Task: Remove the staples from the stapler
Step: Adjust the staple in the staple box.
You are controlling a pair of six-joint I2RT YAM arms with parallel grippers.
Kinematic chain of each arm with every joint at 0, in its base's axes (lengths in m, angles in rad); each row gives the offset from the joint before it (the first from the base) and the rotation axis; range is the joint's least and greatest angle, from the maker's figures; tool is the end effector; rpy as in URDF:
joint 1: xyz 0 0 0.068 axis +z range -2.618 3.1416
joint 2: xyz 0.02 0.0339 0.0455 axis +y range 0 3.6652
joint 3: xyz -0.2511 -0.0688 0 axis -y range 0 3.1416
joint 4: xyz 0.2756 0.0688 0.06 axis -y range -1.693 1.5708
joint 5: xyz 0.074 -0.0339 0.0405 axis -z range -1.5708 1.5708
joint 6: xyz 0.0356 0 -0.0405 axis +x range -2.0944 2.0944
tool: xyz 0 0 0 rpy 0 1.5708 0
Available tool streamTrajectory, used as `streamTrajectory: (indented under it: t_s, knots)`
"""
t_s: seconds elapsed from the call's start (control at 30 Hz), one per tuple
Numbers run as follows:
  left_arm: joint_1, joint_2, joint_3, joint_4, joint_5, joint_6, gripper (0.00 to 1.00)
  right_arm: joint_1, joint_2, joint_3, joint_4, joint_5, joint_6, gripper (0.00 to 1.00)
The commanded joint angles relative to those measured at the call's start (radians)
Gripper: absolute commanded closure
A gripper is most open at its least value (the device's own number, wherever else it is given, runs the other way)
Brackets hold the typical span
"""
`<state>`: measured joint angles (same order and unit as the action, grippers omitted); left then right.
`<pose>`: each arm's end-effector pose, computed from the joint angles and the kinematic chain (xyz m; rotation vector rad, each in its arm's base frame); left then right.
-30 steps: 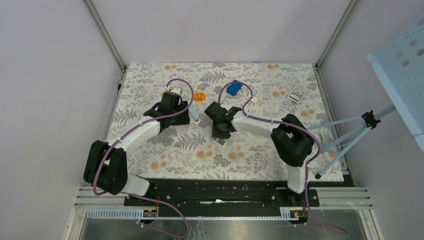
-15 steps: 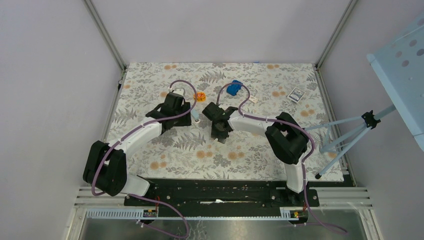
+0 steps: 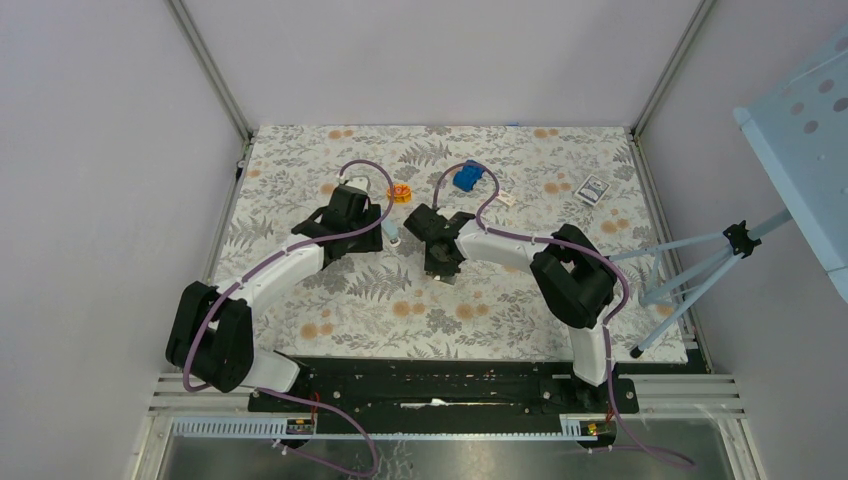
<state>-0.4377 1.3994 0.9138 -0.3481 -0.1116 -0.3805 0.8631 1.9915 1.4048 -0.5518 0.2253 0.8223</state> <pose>0.2937 -0.1331 0.2044 0.0170 2.4123 -0.2469 0.2861 0.3222 0.1414 0.0119 2.6797 0.2374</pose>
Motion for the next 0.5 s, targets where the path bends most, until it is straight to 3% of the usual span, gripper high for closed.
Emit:
streamTrajectory:
  t_s: [0.0, 0.47]
  knots:
    - [-0.004, -0.022, 0.033, 0.021, -0.022, 0.015, 0.42, 0.008, -0.033, 0.035, -0.048, 0.060, -0.020, 0.79]
    - [-0.005, -0.020, 0.034, 0.022, -0.020, 0.015, 0.42, 0.008, -0.051, 0.031, -0.045, 0.055, -0.038, 0.78]
